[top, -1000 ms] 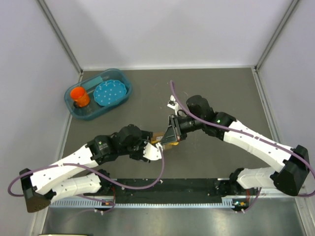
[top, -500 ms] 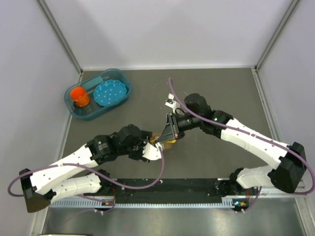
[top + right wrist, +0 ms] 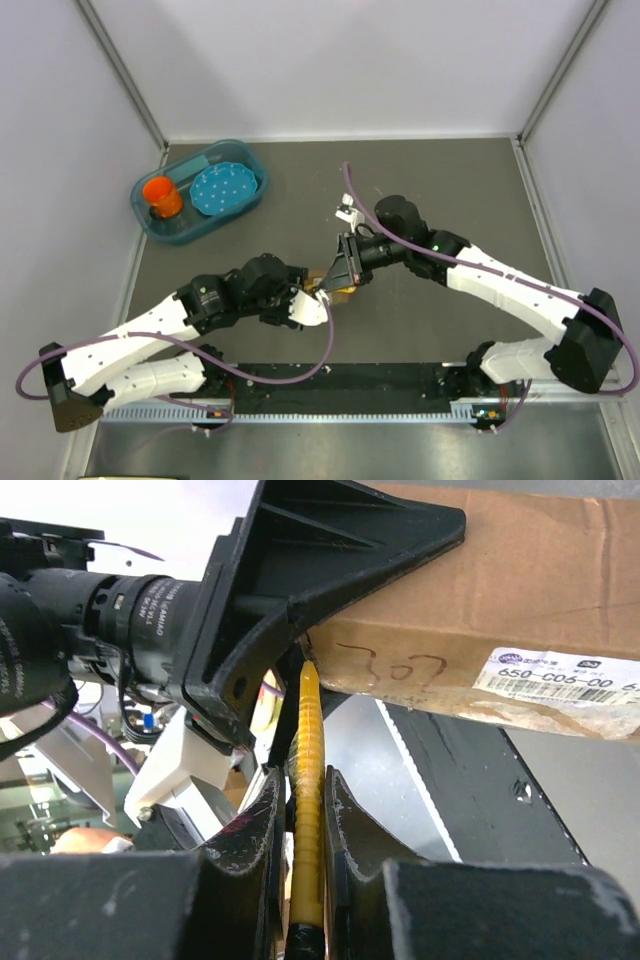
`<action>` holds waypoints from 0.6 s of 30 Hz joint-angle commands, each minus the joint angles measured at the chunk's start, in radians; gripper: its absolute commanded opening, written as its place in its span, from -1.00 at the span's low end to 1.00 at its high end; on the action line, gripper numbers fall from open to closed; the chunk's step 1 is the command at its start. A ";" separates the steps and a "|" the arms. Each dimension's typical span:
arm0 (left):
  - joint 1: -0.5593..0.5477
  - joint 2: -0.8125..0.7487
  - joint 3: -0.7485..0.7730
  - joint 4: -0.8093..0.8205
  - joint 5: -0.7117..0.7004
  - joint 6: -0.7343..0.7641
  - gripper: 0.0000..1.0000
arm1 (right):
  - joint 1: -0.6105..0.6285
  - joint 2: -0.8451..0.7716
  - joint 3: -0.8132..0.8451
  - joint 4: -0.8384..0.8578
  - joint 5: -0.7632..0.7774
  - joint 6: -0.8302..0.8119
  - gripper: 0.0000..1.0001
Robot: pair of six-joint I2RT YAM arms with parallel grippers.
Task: Unpack the express box
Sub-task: Cut the express box at the center of the board.
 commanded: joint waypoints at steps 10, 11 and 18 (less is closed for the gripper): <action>-0.012 0.003 0.051 0.202 0.068 -0.026 -0.65 | 0.026 -0.062 -0.056 -0.050 0.012 -0.093 -1.00; -0.012 0.001 0.050 0.201 0.066 -0.025 -0.65 | 0.028 -0.063 -0.058 -0.061 0.006 -0.097 -1.00; -0.008 -0.017 0.010 0.210 0.060 -0.014 -0.66 | 0.028 -0.108 -0.081 -0.145 -0.073 -0.108 -1.00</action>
